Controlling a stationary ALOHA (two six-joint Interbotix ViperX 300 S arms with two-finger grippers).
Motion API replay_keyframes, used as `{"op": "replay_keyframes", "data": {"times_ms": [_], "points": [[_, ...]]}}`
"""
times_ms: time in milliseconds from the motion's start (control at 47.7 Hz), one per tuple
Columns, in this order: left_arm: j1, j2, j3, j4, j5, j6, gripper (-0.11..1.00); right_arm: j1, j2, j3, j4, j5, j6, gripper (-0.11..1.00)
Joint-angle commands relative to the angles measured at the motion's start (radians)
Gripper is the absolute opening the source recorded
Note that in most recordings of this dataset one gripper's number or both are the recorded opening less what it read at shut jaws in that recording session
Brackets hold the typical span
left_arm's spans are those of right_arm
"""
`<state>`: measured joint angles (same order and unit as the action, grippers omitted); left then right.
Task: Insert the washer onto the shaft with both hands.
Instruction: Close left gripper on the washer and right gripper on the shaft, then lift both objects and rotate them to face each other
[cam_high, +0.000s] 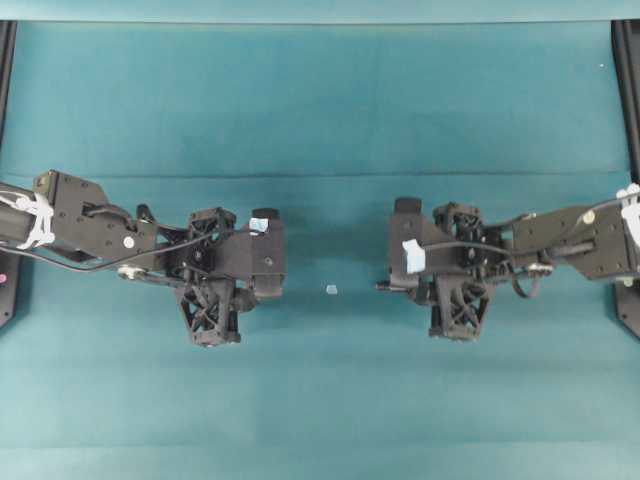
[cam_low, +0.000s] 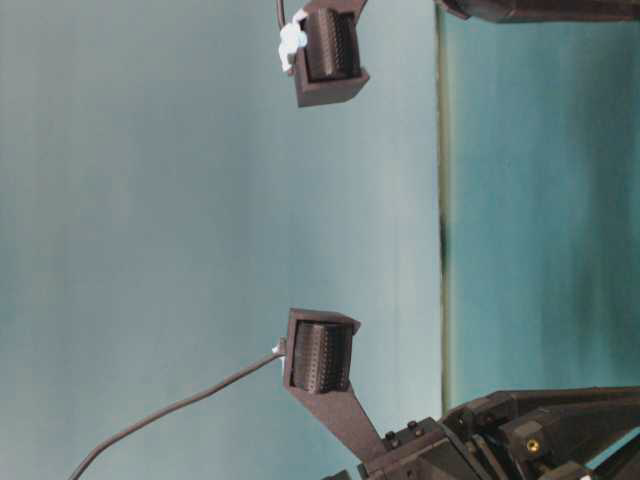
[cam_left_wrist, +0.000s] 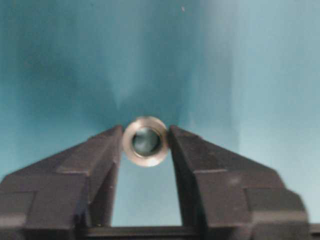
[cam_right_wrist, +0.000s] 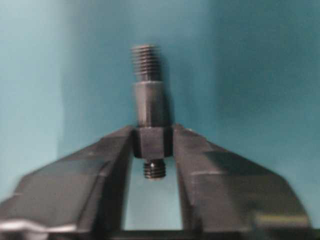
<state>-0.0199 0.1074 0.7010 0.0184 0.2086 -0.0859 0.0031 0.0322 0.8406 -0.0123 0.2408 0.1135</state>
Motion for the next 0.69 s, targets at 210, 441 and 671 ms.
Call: {"op": "replay_keyframes", "data": {"times_ms": [210, 441, 671], "points": [[-0.003, -0.006, -0.012, 0.002, -0.008, 0.005, 0.36, -0.005, 0.005, -0.020, -0.003, 0.002, -0.003, 0.00], [-0.005, -0.008, -0.014, 0.003, -0.008, 0.003, 0.36, -0.005, 0.005, -0.020, -0.003, 0.003, -0.005, 0.00], [-0.005, -0.014, -0.015, 0.002, -0.018, 0.002, 0.36, -0.005, -0.002, -0.026, -0.003, 0.005, -0.005, 0.00]]}}
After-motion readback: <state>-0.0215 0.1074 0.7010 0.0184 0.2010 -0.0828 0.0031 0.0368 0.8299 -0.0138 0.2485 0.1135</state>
